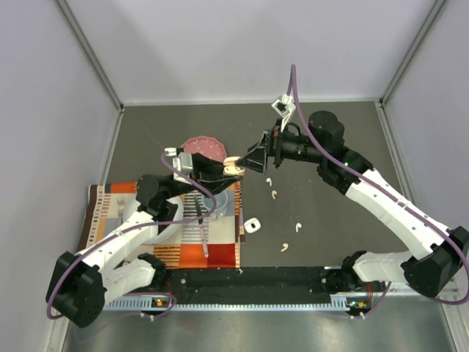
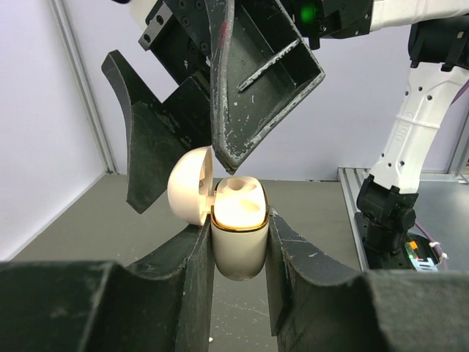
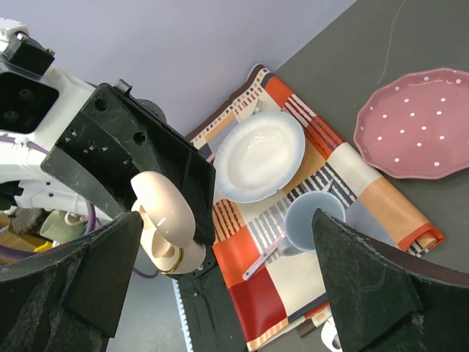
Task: Insert the wireless bluetooth earbuds into the charging case
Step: Pick up the right earbud from the center of the board.
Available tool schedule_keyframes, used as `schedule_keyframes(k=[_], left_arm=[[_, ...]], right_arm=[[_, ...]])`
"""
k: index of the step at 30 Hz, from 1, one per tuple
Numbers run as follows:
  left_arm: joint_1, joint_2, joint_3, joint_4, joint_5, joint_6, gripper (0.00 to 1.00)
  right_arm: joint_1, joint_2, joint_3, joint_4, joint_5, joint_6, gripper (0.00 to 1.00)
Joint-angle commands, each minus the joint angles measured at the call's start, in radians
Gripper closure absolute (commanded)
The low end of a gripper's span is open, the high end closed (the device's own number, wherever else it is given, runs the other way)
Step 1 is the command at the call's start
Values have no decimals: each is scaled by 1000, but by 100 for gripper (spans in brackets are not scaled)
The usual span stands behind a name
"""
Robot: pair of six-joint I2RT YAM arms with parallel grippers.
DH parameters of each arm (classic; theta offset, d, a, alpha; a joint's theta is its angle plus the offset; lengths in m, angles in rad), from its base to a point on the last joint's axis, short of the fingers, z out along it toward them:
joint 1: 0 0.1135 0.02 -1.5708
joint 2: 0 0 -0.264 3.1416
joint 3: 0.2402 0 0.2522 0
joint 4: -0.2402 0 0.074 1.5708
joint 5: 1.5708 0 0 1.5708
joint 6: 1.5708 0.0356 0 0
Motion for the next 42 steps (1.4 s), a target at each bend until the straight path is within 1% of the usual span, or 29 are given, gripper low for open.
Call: schedule_keyframes(k=[1, 8, 14, 17, 18, 19, 23, 27, 30, 34, 38, 41, 42], left_arm=[[-5, -26, -9, 19, -32, 21, 100], [-5, -37, -10, -21, -67, 50, 100], [-5, -64, -16, -77, -100, 98, 100], [-3, -81, -21, -116, -130, 113, 100], [-3, -89, -21, -128, -141, 103, 100], [-3, -95, -23, -136, -147, 100, 100], [-3, -141, -36, -177, -168, 106, 100], [-3, -178, -50, -188, -166, 109, 100], [-3, -206, -52, -215, -164, 116, 100], [-5, -238, -55, -248, -161, 118, 100], [-3, -275, -56, -284, -159, 133, 100], [-3, -295, -58, -309, -159, 138, 100], [-3, -299, -59, -314, -159, 139, 100]], right_arm=[[6, -32, 31, 47, -3, 3, 1], [4, -70, 17, 68, -3, 3, 1], [3, -114, -3, 68, 109, 1, 1], [-17, -147, -26, 53, 213, 18, 1], [-23, -159, -32, 30, 270, 32, 1], [-34, -163, -35, 16, 294, 38, 1], [-121, -167, -43, -90, 357, 79, 1], [-137, -174, -70, -213, 509, 84, 1], [-143, -160, -101, -282, 557, 107, 1], [-149, -141, -144, -322, 560, 154, 1], [-148, -151, -205, -409, 601, 208, 2], [-137, -163, -227, -513, 611, 227, 6], [-123, -173, -234, -577, 649, 265, 9]])
